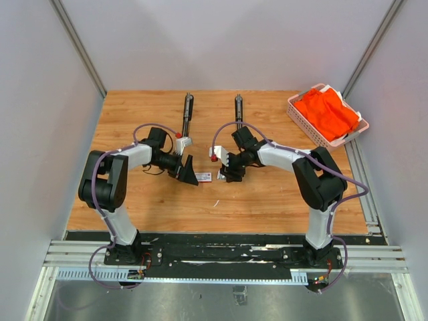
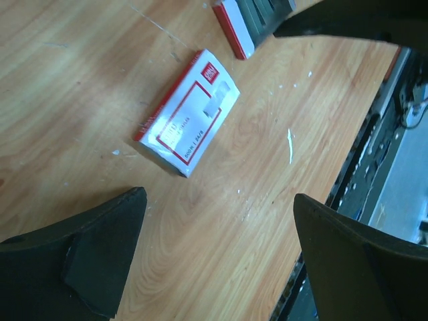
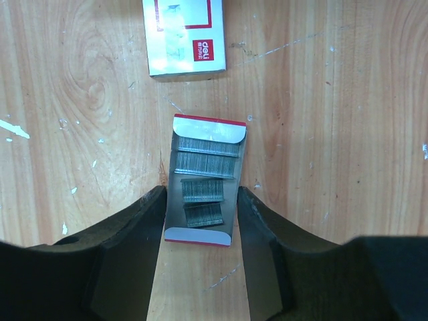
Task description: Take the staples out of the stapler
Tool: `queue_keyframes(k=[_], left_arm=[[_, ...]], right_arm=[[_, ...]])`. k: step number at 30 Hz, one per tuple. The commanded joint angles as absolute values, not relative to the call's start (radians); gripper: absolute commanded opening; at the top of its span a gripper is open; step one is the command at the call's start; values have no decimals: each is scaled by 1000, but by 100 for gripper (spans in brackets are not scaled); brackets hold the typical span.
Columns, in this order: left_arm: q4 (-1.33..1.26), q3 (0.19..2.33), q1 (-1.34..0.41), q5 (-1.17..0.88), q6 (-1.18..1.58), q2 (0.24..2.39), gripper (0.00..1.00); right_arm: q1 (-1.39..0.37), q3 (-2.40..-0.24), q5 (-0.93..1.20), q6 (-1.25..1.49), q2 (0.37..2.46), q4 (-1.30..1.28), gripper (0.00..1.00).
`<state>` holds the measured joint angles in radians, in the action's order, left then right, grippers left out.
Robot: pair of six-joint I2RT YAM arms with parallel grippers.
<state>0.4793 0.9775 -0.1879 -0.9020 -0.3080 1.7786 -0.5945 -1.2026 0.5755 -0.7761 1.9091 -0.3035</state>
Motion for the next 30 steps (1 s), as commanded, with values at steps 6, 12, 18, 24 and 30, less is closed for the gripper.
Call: queue_keyframes(k=[6,12,18,24,30], left_arm=[[236,960,-186,-819,-2,1802,98],[217,947,-200,-864,28,1824,98],[241,939,-213,-887,22,1821,98],[305,948,-213,-885,-5,1825,98],[360,958,-213,-906,-21,1822,98]], right_arm=[[-616,-1187,557,-807,1931,-324,49],[-629,-1178,554,-822,1924,-313,49],[-647,-1182,539,-826,1922,-311,49],[-661,-1191,518,-821,1936,-310,49],[-685,-1199,476,-804,1948,-294,49]])
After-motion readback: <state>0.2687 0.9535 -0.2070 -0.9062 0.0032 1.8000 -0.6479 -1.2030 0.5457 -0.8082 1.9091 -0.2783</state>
